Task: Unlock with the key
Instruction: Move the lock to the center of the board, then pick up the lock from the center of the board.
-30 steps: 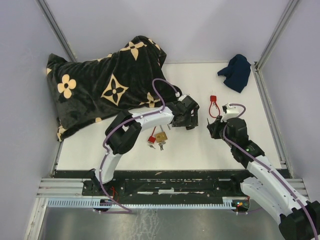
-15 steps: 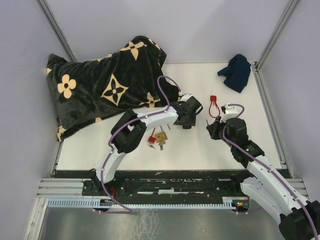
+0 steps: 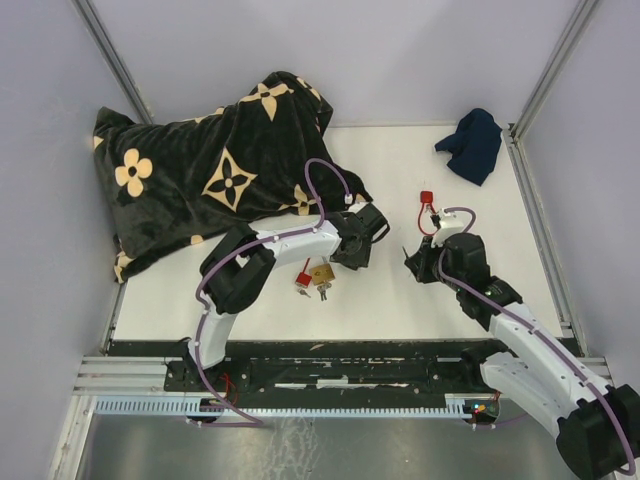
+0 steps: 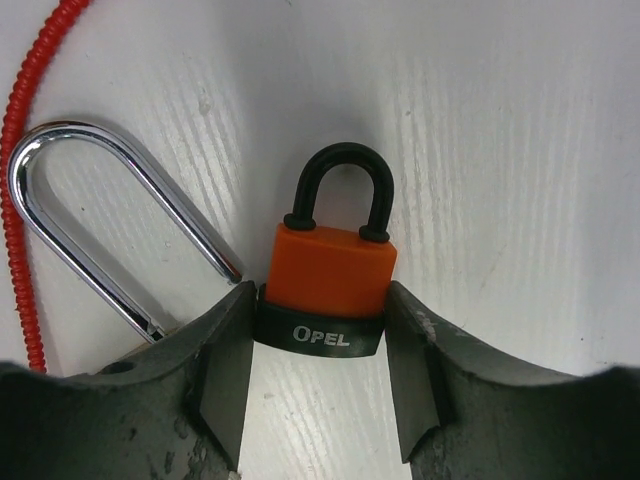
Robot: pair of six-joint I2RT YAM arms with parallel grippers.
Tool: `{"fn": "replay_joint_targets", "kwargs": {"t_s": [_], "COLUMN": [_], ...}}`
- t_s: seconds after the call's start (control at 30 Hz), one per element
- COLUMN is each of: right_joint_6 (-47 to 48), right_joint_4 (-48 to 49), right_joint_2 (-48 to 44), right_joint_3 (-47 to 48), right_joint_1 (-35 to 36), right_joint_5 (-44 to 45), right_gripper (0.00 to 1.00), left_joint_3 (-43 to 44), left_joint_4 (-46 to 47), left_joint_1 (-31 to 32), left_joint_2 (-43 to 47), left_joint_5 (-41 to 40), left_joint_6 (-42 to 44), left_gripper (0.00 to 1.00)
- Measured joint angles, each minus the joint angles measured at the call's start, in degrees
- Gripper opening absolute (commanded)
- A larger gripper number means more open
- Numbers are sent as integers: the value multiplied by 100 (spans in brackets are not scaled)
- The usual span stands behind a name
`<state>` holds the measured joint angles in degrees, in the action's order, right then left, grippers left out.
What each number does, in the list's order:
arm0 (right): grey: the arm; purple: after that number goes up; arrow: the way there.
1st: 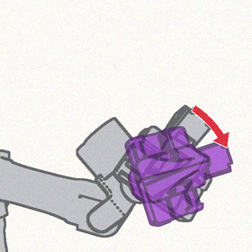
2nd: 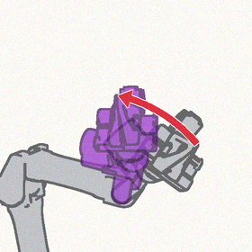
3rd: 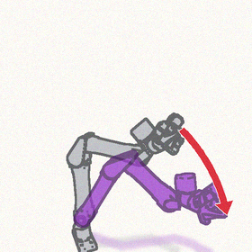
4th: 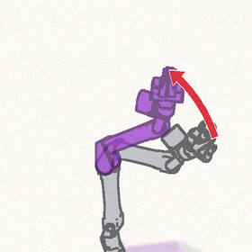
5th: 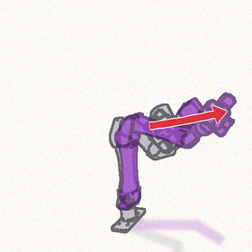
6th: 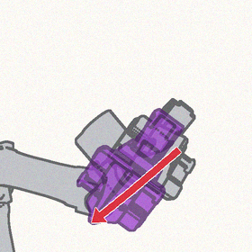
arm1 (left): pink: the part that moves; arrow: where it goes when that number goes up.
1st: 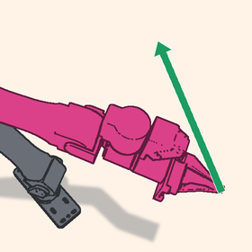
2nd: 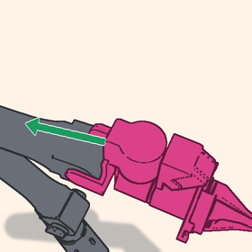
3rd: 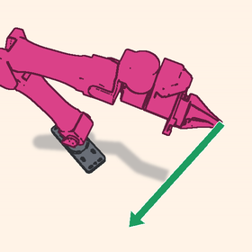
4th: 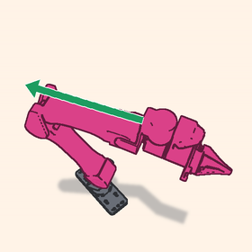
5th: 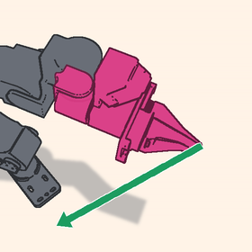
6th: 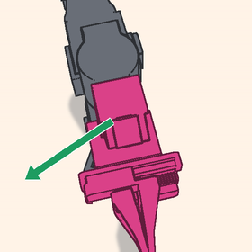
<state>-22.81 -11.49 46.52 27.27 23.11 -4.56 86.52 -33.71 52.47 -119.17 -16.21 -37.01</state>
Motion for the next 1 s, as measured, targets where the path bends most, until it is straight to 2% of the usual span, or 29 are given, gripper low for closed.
{"fn": "replay_joint_targets", "kwargs": {"t_s": [0.17, 0.4, 0.9, 1.0], "right_joint_6": [2, 2, 15, 15], "right_joint_4": [7, 26, 28, 31], "right_joint_2": [74, 245, 326, 337], "right_joint_3": [0, 0, 0, 0], "right_joint_1": [0, 0, 0, 0], "right_joint_5": [-85, -168, -216, -247], "right_gripper": [2, 2, 2, 2], "left_joint_3": [0, 264, 1292, 1338], "left_joint_4": [-151, -533, -1073, -1082], "left_joint_1": [7, 26, -133, -133], "left_joint_2": [9, -94, -758, -785], "left_joint_5": [229, 391, 442, 439], "left_joint_6": [79, 284, 549, 621], "left_gripper": [71, 74, 67, 62]}}
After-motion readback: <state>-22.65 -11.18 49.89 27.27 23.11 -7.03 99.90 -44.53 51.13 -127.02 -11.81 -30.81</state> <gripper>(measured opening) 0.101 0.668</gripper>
